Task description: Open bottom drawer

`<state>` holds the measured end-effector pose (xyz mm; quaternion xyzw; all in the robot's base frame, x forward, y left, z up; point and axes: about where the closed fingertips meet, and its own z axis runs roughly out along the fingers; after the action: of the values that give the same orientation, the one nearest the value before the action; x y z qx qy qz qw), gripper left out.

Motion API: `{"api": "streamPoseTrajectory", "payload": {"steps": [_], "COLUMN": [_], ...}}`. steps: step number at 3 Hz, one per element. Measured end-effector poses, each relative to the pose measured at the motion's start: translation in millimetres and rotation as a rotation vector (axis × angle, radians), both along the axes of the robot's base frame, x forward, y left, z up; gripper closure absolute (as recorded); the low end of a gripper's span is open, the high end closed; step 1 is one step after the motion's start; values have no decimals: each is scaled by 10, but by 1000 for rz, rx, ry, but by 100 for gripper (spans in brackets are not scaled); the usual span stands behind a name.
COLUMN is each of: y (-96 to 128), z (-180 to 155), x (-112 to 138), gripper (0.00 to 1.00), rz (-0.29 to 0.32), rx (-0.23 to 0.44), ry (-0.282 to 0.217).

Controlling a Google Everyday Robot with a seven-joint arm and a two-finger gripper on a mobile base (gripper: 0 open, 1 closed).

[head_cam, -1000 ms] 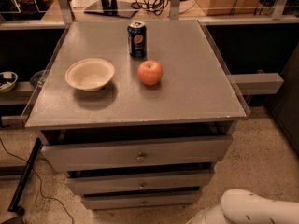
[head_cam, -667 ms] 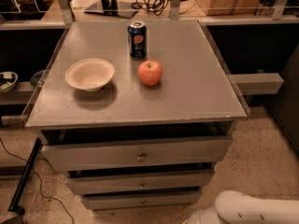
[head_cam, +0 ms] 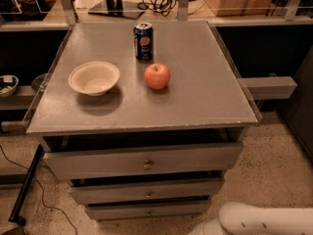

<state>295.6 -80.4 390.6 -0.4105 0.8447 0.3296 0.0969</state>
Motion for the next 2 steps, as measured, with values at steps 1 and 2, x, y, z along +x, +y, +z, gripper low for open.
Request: {"api": "streamPoseTrajectory", "payload": {"steps": [1,2], "y": [0,-40], "z": [-191,-280], "x": [-27,110], "gripper": [100,100], "rz": [-55,-124], "rx": [30,55], "ry": [18,-12]}}
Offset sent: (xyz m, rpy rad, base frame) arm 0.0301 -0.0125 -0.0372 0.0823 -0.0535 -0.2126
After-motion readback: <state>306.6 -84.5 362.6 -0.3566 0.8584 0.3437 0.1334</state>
